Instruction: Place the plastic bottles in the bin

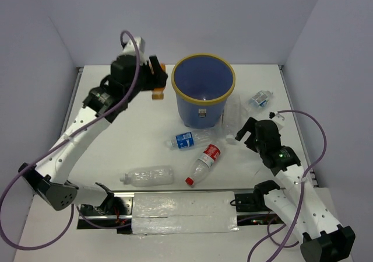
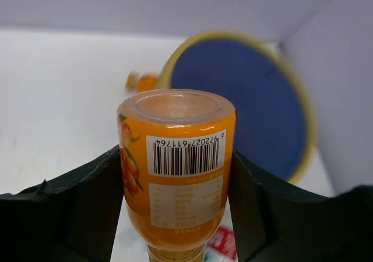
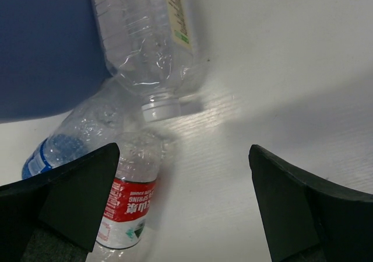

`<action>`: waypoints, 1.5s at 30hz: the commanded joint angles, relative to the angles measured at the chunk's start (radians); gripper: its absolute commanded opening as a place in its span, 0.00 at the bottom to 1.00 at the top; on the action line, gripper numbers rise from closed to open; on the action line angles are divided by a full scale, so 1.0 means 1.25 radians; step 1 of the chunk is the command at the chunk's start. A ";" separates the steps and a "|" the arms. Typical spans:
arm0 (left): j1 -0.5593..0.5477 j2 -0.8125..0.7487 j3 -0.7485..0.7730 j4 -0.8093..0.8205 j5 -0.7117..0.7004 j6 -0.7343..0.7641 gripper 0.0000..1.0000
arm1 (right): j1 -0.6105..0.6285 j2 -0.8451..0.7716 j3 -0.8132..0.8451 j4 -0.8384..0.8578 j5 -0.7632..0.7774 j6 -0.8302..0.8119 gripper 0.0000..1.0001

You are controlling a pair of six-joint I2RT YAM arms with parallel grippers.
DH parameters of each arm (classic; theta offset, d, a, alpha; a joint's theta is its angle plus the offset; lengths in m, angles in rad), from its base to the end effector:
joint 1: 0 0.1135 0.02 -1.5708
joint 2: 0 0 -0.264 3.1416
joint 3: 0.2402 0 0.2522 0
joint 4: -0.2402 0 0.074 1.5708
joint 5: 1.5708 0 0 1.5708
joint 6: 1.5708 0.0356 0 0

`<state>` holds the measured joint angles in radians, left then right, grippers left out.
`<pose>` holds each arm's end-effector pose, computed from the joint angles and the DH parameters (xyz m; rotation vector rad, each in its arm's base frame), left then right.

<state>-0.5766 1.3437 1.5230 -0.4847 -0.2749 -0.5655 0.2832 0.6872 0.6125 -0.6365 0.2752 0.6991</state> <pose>0.2519 -0.1523 0.4409 -0.1811 1.8899 -0.5288 0.1436 0.0317 0.2519 0.6054 2.1760 0.2121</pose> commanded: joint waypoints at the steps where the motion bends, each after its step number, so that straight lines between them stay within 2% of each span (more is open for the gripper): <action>1: 0.002 0.083 0.192 -0.026 0.103 0.070 0.48 | -0.002 -0.044 -0.021 -0.001 -0.025 0.050 0.99; 4: -0.004 0.194 0.335 -0.026 0.136 0.056 0.49 | -0.003 -0.105 -0.030 -0.033 0.004 0.073 0.99; 11: -0.028 0.416 0.544 -0.027 0.178 0.018 0.56 | -0.003 -0.172 0.013 -0.109 0.084 0.132 0.99; 12: -0.032 0.448 0.572 -0.033 0.184 0.017 0.59 | -0.003 -0.179 0.017 -0.113 0.089 0.135 1.00; 13: -0.039 0.460 0.585 -0.039 0.190 0.016 0.80 | -0.004 -0.178 0.025 -0.115 0.104 0.149 1.00; 15: -0.047 0.486 0.608 -0.055 0.195 0.018 0.98 | -0.006 -0.171 0.035 -0.117 0.120 0.163 1.00; 19: -0.063 0.460 0.600 -0.075 0.167 0.030 0.99 | -0.026 -0.108 0.062 -0.089 0.169 0.197 1.00; 20: -0.064 0.446 0.593 -0.077 0.149 0.033 0.99 | -0.059 -0.096 0.061 -0.063 0.174 0.182 0.99; 22: -0.063 0.394 0.564 -0.085 0.123 0.039 0.99 | -0.127 -0.029 0.060 0.024 0.134 0.132 1.00; 23: -0.064 0.351 0.549 -0.090 0.090 0.040 0.99 | -0.198 0.002 0.063 0.077 0.072 0.122 1.00; 24: -0.064 0.325 0.515 -0.095 0.070 0.039 0.99 | -0.220 0.038 0.067 0.100 0.040 0.112 1.00; 26: -0.064 0.251 0.473 -0.113 0.029 0.027 0.99 | -0.307 0.151 0.093 0.154 -0.006 0.107 0.99; 30: -0.059 0.107 0.299 -0.186 -0.131 -0.053 0.99 | -0.350 0.325 0.174 0.233 -0.063 0.092 1.00; 32: -0.053 0.013 0.220 -0.210 -0.156 -0.089 0.99 | -0.365 0.436 0.208 0.262 -0.088 0.094 1.00; 33: -0.047 -0.021 0.138 -0.228 -0.173 -0.126 0.99 | -0.376 0.473 0.245 0.267 -0.112 0.095 1.00; 37: -0.030 -0.166 -0.036 -0.279 -0.162 -0.213 0.99 | -0.381 0.626 0.328 0.304 -0.154 0.099 1.00; 41: -0.027 -0.232 -0.204 -0.314 -0.115 -0.304 0.99 | -0.381 0.720 0.389 0.321 -0.172 0.100 1.00; 45: -0.028 -0.278 -0.306 -0.324 -0.054 -0.357 0.99 | -0.380 0.835 0.466 0.306 -0.182 0.101 1.00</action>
<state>-0.6121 1.0439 1.1877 -0.8700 -0.4026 -0.9165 -0.1883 1.6680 1.1091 -0.2825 0.0704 0.8318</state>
